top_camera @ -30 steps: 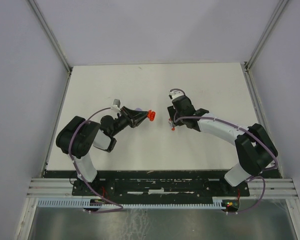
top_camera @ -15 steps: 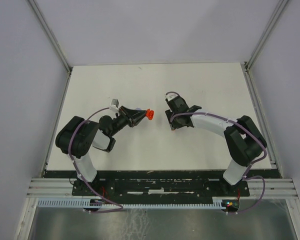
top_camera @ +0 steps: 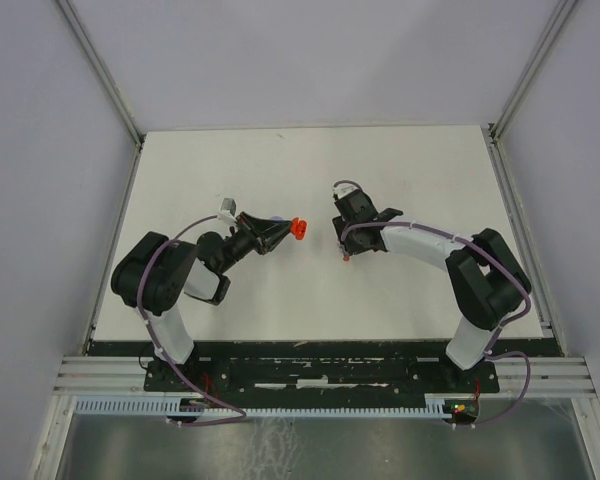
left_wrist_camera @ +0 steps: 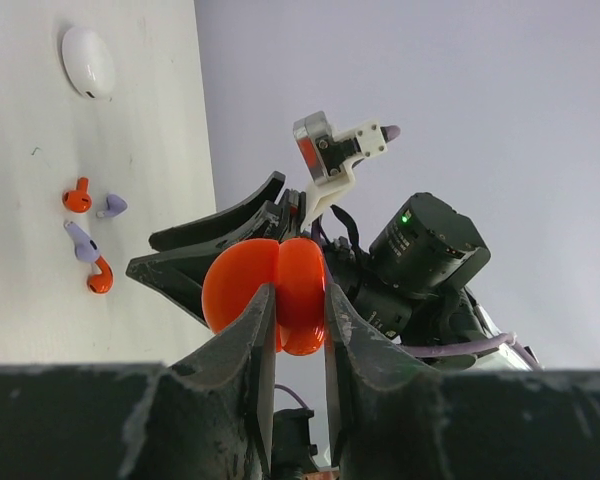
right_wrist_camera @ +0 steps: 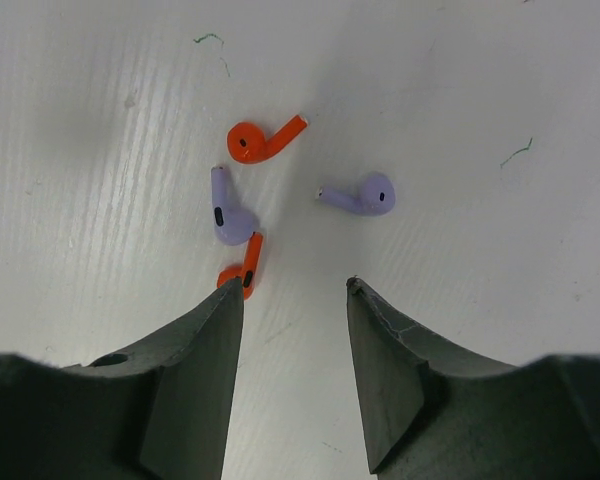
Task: Insert the wireless bluetooth earbuds into the charging case
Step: Pick up the earbud from the center of the board.
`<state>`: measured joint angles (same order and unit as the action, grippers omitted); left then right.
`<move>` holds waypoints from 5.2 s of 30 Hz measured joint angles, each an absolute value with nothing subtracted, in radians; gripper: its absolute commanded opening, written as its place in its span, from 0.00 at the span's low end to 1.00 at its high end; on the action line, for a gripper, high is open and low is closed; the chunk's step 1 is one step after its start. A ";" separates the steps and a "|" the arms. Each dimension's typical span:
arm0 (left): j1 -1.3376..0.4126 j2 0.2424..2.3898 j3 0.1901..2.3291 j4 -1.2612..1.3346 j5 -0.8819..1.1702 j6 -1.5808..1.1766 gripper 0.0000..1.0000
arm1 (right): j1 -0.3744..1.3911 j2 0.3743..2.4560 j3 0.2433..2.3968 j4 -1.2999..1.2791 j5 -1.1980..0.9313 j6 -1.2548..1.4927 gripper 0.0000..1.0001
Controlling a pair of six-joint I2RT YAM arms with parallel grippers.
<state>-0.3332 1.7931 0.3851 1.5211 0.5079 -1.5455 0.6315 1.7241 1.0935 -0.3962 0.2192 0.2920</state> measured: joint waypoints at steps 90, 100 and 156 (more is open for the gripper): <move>-0.287 1.892 0.384 1.528 0.535 -1.604 0.03 | 0.593 1.980 1.288 -0.272 0.236 0.253 0.45; -0.287 1.892 0.384 1.528 0.535 -1.604 0.03 | 0.593 1.980 1.288 -0.272 0.236 0.253 0.40; -0.306 1.871 0.355 1.528 0.534 -1.607 0.03 | 0.586 1.468 0.836 0.297 -0.245 0.410 0.14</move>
